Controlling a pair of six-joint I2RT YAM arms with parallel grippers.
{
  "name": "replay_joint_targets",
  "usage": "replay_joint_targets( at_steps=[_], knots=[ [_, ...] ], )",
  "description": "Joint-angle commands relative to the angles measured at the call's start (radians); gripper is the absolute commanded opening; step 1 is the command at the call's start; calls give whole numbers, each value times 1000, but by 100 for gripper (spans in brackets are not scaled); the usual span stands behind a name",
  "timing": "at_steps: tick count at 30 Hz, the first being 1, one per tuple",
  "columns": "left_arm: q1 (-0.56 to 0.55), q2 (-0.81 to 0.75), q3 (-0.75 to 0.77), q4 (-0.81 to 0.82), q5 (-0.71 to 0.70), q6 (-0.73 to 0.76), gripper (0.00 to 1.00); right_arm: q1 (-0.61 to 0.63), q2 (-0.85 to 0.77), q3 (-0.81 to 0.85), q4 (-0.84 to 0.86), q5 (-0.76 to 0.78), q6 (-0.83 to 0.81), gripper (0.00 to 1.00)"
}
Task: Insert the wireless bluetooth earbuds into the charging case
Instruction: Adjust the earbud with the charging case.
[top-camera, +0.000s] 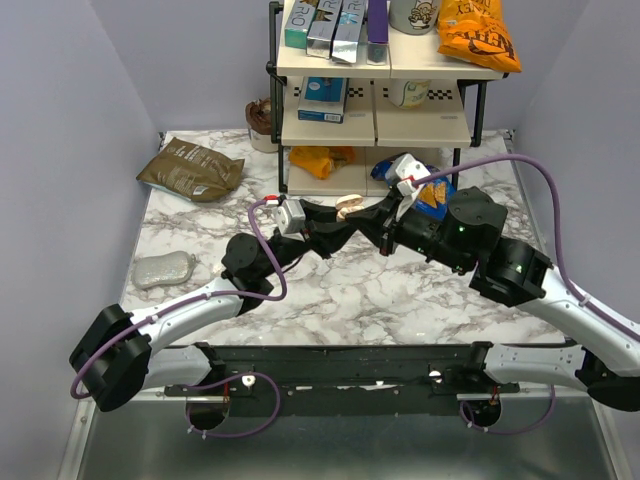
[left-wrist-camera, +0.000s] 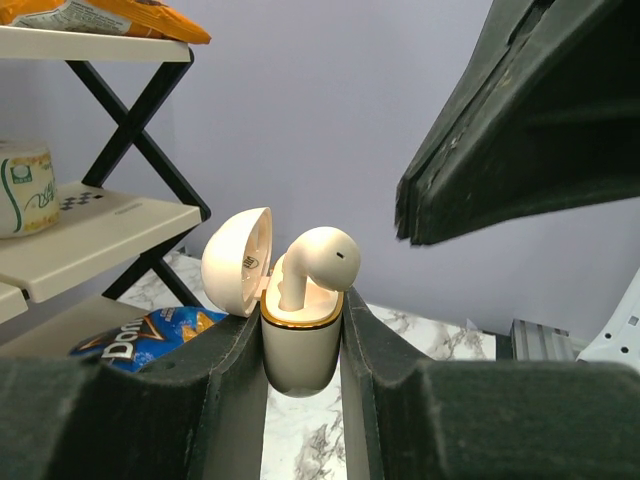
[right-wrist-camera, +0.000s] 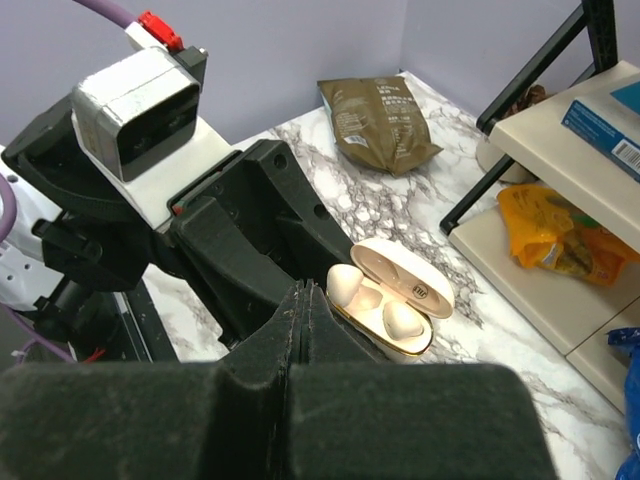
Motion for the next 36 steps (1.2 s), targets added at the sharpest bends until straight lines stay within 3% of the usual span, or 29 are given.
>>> replay_joint_targets(
  at_steps=[1,12,36],
  knots=[
    [-3,-23,10,23,12,15,0,-3,21,22,-48,-15,0,1],
    [-3,-33,-2,29,28,27,0,-2,39,30,-47,58,-3,1],
    [-3,-40,-21,43,28,21,0,-2,42,50,-16,69,-15,1]
  ],
)
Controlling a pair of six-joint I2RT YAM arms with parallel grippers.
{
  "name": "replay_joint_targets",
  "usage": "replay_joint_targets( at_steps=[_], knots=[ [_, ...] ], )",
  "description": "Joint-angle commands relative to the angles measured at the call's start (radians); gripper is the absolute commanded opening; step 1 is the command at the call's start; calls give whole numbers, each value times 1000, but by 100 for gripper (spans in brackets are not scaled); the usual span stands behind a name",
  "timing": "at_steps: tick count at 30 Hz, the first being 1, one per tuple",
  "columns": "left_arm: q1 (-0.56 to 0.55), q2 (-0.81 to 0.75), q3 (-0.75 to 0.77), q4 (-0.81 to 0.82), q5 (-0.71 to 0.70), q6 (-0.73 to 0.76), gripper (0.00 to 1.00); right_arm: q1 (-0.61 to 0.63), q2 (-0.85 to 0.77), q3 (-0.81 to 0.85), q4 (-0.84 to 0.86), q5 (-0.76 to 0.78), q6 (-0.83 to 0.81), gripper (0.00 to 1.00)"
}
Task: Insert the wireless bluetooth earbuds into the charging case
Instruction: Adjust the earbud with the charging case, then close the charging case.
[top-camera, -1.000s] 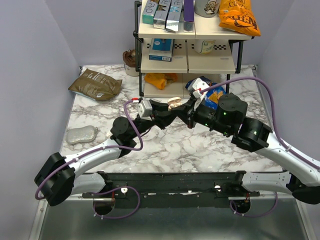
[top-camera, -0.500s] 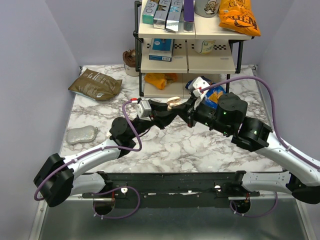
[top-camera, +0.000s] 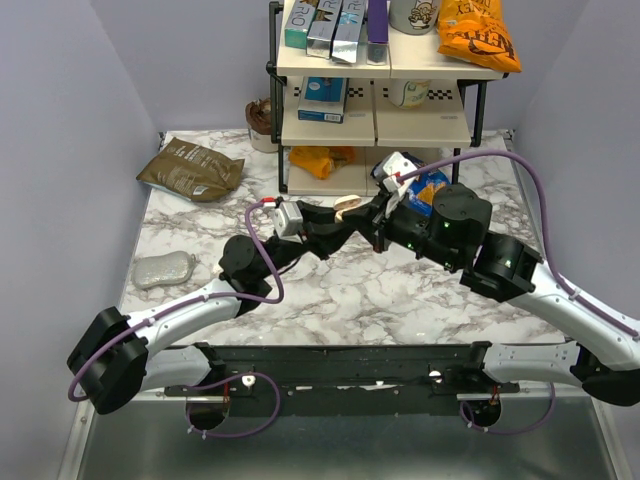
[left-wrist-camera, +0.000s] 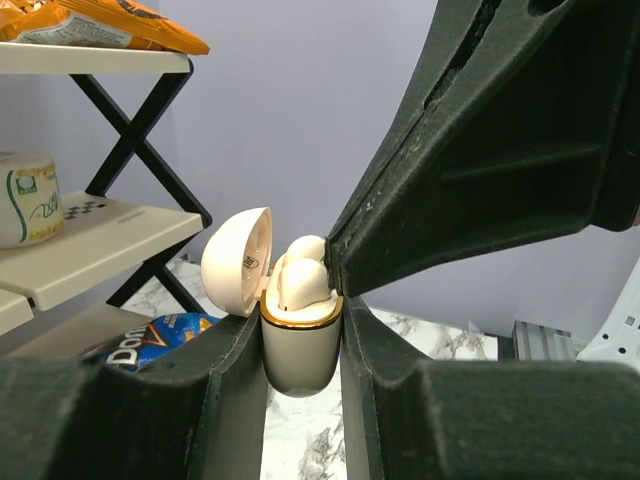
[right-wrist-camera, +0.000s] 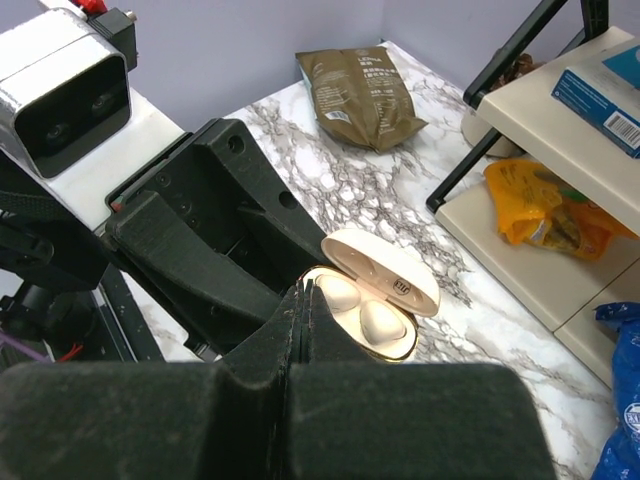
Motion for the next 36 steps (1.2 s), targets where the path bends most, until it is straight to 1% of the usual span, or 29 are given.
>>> replay_joint_targets(
  at_steps=[1,5,7,8,9,11,13,14,15,17,19,20,25,29,31,36],
  knots=[
    [-3,-24,-15,38,22,11,0,-2,-37,15,25,1,-12,1],
    [-4,-39,-27,23,14,20,0,-2,-122,-49,103,73,-3,1],
    [-3,-48,-35,13,11,22,0,-2,-133,-69,139,194,2,1],
    [-3,-64,-47,9,12,22,0,-3,-122,-63,136,249,7,3],
    [-4,-71,-53,7,15,22,0,-3,-111,-53,114,330,8,8],
    [-3,-97,-65,-13,38,29,0,-3,-76,-7,74,375,8,21],
    [-3,-114,-69,-60,93,51,0,-6,-30,23,25,383,8,29],
    [-3,-130,-69,-80,119,60,0,-5,-16,38,13,380,8,36],
    [-3,-137,-69,-97,170,68,0,-5,8,62,-13,369,8,38],
    [-3,-156,-66,-143,199,86,0,-9,28,84,-39,355,8,42],
    [-3,-168,-67,-180,233,92,0,-9,53,105,-76,309,8,43],
    [-4,-179,-69,-187,236,106,0,-11,59,112,-88,297,34,43],
    [-3,-194,-76,-218,235,129,0,-9,57,106,-115,217,42,41],
    [-3,-191,-72,-218,223,134,0,-9,38,92,-124,157,34,40],
    [-3,-185,-69,-211,218,135,0,-9,27,78,-125,99,22,39],
    [-3,-174,-62,-195,209,135,0,-11,8,43,-136,44,20,38]
  ],
)
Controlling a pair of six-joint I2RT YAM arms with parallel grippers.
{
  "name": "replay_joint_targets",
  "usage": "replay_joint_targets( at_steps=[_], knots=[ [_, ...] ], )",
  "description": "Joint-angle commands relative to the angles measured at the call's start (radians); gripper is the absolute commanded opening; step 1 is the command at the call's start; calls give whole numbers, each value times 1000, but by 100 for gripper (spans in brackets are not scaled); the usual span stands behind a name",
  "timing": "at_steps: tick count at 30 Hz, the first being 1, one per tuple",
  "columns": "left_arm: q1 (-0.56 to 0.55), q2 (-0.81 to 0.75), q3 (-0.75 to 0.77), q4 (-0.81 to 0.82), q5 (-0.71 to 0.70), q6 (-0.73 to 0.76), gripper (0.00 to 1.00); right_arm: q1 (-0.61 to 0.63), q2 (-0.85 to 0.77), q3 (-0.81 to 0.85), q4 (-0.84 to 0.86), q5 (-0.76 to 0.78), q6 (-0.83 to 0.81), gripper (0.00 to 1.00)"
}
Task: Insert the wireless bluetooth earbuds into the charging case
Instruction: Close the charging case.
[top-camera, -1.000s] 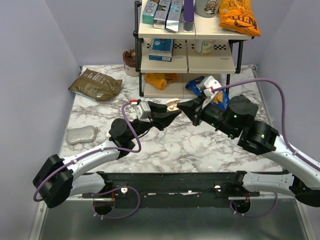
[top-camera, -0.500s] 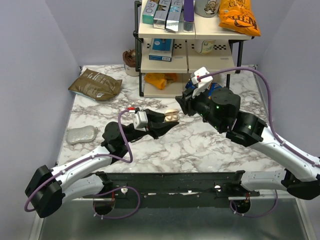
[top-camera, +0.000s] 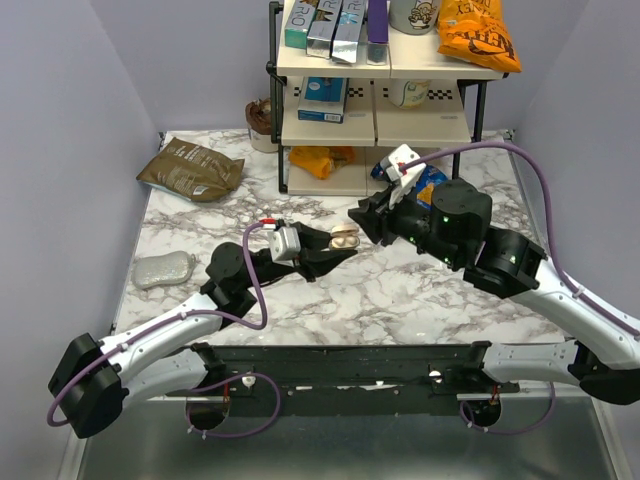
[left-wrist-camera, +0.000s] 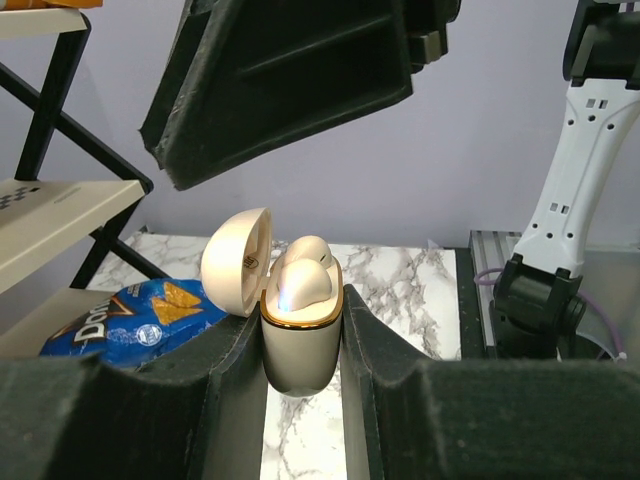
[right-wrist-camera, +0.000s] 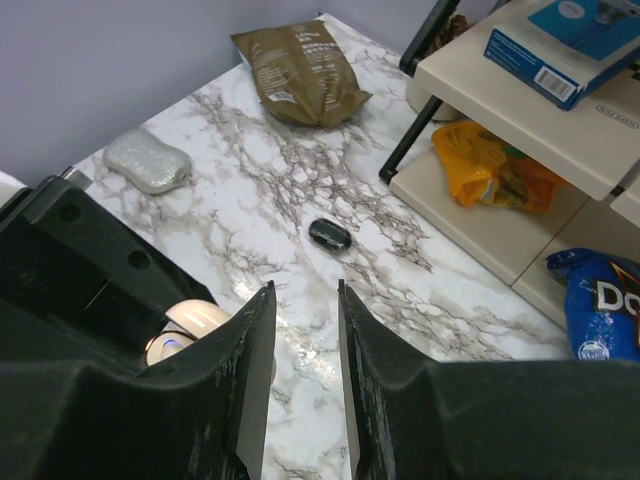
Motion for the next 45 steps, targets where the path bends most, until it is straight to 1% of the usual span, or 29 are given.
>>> replay_joint_targets(
  at_steps=[1,7,10,13,14,15,18,21,26,30,36,41,44,45],
  knots=[
    [-3,7,4,30,11,27,0,-4,-21,-23,-45,-93,-14,38],
    [-3,17,12,39,3,29,0,-4,-13,-28,-71,-128,-15,38],
    [-3,23,18,39,2,29,0,-3,-7,-28,-79,-143,-18,35],
    [-3,27,23,39,-3,30,0,-4,-10,-31,-82,-133,-35,34],
    [-3,28,20,41,2,32,0,-4,-15,-38,-76,-112,-26,36],
    [-3,28,23,39,6,33,0,-6,-28,-41,-59,-49,4,36],
    [-3,30,18,21,31,39,0,-4,-41,-34,-30,54,26,38],
    [-4,23,4,23,51,38,0,-9,-12,4,-63,68,17,37],
    [-6,14,3,29,65,44,0,-9,33,-1,-85,-1,18,33],
    [-7,13,9,30,62,56,0,-9,39,-11,-94,-76,11,31],
    [-6,20,21,35,37,62,0,-9,12,-35,-105,-145,-6,27],
    [-6,30,23,58,6,47,0,-7,-4,-60,-117,-171,-3,24],
    [-6,33,27,59,2,44,0,-7,-13,-78,-115,-162,6,23],
    [-6,34,29,59,2,42,0,-7,-19,-80,-109,-148,14,25]
  ],
)
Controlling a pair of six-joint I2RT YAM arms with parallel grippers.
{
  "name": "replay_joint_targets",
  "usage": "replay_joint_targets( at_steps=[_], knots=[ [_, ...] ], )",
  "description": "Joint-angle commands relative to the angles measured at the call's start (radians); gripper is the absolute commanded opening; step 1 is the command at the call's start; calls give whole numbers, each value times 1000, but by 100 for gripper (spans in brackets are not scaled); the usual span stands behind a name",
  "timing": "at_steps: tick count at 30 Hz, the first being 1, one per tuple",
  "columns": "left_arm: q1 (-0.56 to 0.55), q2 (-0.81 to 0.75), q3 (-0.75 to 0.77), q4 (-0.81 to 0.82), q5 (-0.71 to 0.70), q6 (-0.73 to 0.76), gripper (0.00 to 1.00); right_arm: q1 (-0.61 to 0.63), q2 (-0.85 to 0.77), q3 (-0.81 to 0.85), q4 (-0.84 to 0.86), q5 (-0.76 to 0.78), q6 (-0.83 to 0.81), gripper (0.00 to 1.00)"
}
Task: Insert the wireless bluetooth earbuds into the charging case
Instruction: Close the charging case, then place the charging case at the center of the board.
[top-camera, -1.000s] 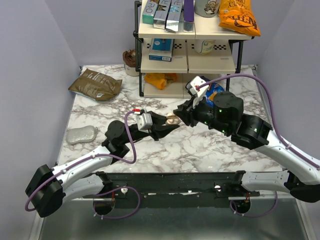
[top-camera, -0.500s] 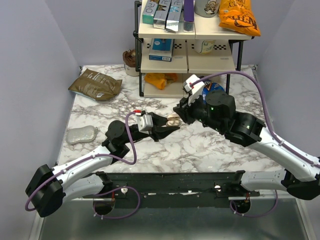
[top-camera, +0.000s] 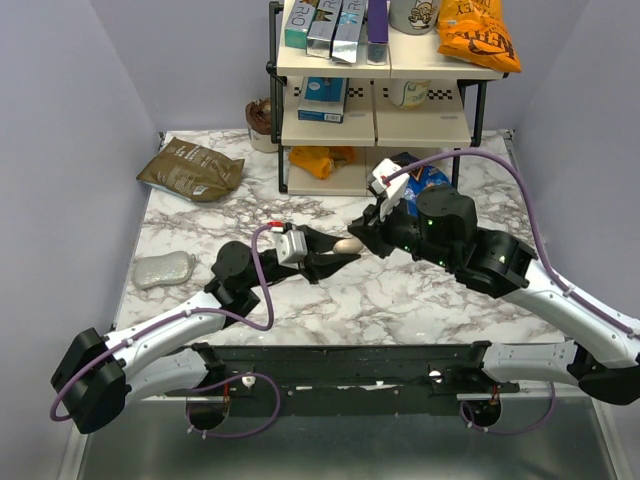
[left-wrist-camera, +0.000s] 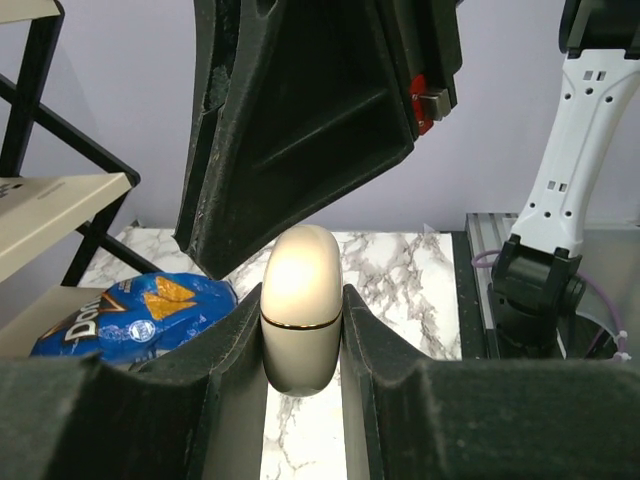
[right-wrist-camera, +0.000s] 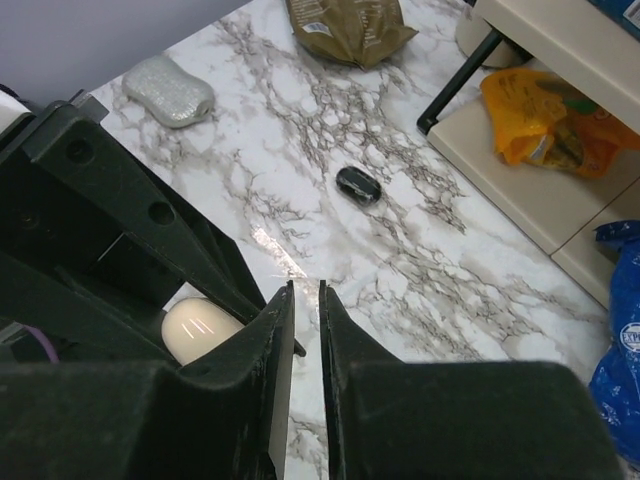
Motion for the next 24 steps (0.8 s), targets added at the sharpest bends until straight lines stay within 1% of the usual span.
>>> replay_joint_targets(
  at_steps=[1,2,3,4,6,7,8,9,10,11,12,13,14,15,16,17,20,24],
  knots=[
    [-4,5,29,54,-29,3,0,3,-30,-33,-39,21,22,27],
    [-4,6,30,45,-39,-6,0,1,-42,-35,-31,56,47,29],
    [-4,6,29,35,-52,-12,0,3,-55,-39,-8,99,65,34],
    [-4,8,32,-10,-100,-20,0,1,-73,-47,13,204,82,36],
    [-2,26,43,-77,-163,-59,0,-2,-134,-94,87,306,122,41],
    [7,41,53,-161,-197,-81,0,-8,-151,-113,107,382,133,43],
    [18,87,67,-201,-231,-111,0,-11,-174,-143,116,406,154,43],
    [33,116,95,-231,-237,-177,0,-14,-179,-154,125,421,164,45],
    [47,152,113,-298,-243,-225,0,-17,-182,-168,127,434,173,46],
    [82,233,135,-333,-237,-268,0,-19,-182,-180,127,432,180,46],
    [100,279,186,-366,-218,-309,0,-20,-176,-206,121,428,188,47],
    [116,328,214,-413,-193,-396,0,-20,-174,-219,118,415,194,47],
    [151,426,242,-436,-159,-432,0,-20,-173,-231,115,409,210,47],
    [165,472,291,-455,-118,-475,0,-23,-176,-258,112,403,219,47],
    [177,517,306,-441,-96,-544,0,-22,-179,-271,112,391,225,47],
    [185,590,313,-420,-79,-579,0,-22,-184,-285,112,386,236,47],
    [194,696,334,-381,-105,-639,0,-23,-205,-329,112,382,251,47],
    [196,811,403,-409,-144,-635,0,-25,-230,-369,110,379,254,48]
  ],
)
